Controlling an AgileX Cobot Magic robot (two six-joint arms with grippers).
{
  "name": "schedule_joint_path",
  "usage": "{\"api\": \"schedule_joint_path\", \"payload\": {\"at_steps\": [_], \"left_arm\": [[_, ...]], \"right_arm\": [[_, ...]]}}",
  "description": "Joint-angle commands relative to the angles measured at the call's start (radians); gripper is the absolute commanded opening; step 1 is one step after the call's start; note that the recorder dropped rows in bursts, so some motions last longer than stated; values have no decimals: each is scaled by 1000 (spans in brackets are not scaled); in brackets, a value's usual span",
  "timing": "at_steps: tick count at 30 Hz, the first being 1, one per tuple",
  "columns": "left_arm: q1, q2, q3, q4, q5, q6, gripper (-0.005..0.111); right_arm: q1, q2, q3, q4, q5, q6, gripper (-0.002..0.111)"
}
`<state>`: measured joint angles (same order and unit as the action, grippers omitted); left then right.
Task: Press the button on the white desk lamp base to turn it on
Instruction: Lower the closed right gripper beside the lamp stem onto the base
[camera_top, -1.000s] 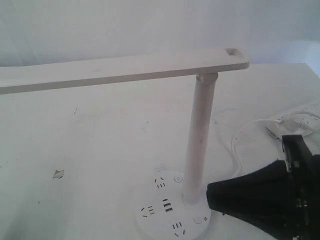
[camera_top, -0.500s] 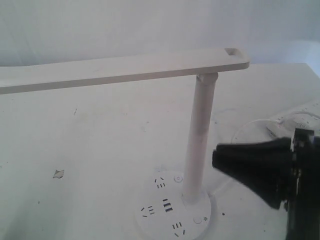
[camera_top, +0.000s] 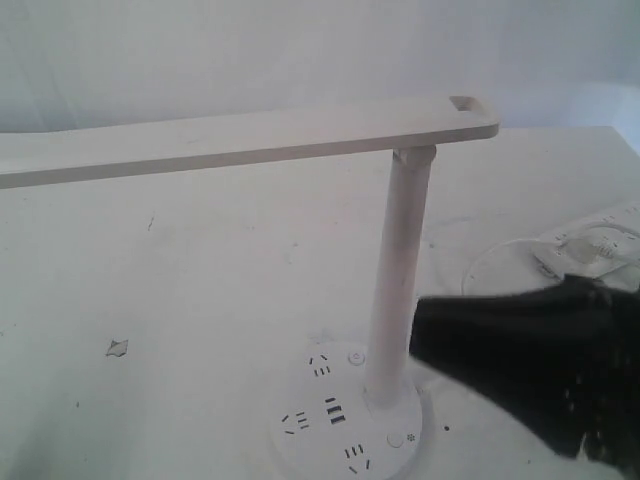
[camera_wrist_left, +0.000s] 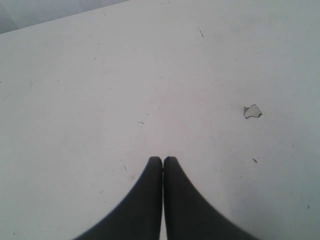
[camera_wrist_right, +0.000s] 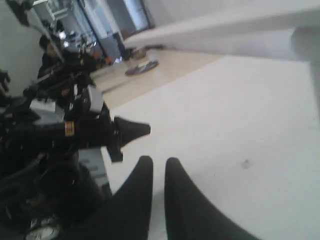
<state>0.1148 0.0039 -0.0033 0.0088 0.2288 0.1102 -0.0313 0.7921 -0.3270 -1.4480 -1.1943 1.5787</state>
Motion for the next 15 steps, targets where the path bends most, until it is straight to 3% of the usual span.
{"api": "schedule_joint_path", "payload": {"at_steps": [1, 6, 15], "left_arm": [[1, -4, 3, -2, 4, -1, 0], [1, -4, 3, -2, 4, -1, 0], [1, -4, 3, -2, 4, -1, 0]], "right_arm": [[17, -7, 18, -84, -27, 60, 9], [34, -7, 86, 97, -27, -44, 9], [34, -7, 275, 369, -25, -530, 9]]}}
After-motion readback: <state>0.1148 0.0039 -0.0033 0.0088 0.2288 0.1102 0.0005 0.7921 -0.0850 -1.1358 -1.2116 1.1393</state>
